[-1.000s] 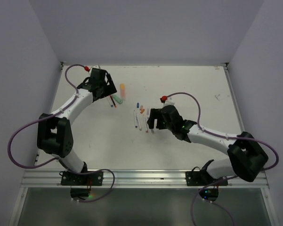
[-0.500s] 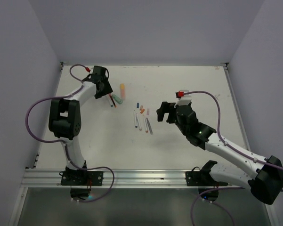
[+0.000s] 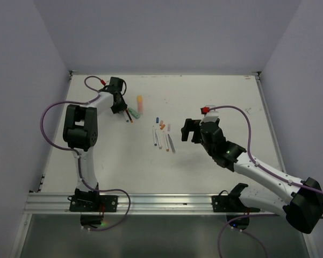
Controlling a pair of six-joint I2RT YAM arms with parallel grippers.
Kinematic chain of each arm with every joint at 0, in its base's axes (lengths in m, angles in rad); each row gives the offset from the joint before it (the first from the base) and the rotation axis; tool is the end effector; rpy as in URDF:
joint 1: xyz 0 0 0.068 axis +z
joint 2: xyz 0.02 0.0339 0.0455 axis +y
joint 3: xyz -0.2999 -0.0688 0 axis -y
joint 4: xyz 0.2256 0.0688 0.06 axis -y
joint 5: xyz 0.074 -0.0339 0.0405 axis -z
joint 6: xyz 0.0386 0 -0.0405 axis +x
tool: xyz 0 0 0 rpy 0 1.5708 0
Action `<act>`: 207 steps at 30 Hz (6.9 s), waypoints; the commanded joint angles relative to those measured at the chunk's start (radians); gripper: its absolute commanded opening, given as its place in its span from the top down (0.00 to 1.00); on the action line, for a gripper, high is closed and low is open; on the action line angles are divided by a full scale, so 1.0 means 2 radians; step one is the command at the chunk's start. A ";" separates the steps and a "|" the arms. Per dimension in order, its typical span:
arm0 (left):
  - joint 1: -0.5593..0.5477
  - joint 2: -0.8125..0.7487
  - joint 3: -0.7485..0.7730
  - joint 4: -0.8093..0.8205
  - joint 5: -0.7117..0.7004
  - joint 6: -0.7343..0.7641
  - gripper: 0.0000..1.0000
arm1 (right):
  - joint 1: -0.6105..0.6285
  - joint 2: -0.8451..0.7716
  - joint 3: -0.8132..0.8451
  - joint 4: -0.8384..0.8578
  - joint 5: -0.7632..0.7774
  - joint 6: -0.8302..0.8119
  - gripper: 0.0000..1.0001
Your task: Open the pen caps
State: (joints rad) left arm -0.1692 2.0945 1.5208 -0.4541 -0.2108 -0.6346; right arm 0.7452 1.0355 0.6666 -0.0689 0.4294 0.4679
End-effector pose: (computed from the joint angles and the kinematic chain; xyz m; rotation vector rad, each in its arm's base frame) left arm 0.4447 -0.0678 0.2055 -0.6643 2.4757 -0.0295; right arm 0.1563 0.1224 0.2998 -0.0017 1.9841 0.3604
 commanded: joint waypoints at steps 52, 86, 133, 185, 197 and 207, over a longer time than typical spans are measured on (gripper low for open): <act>-0.168 -0.389 -0.332 0.403 0.230 -0.072 1.00 | 0.005 0.166 0.108 0.193 -0.228 0.035 0.19; -0.194 -0.374 -0.287 0.374 0.233 -0.008 0.37 | 0.005 0.127 0.088 0.117 -0.215 -0.047 1.00; -0.216 -0.326 -0.251 0.362 0.217 -0.039 0.81 | 0.005 0.142 0.088 0.092 -0.239 -0.084 1.00; -0.186 -0.395 -0.161 0.508 -0.047 -0.023 1.00 | 0.012 0.108 -0.073 0.110 -0.265 -0.095 1.00; -0.180 -0.378 -0.127 0.464 -0.123 -0.060 1.00 | 0.015 0.126 -0.076 0.119 -0.268 -0.099 1.00; -0.170 -0.381 -0.120 0.423 -0.134 -0.046 1.00 | 0.016 0.116 -0.073 0.111 -0.268 -0.100 1.00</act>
State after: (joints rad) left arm -0.5007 1.3674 1.2541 0.2848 -0.3870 -0.7544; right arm 0.7769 1.2945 0.5011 0.2264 -0.0849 0.2855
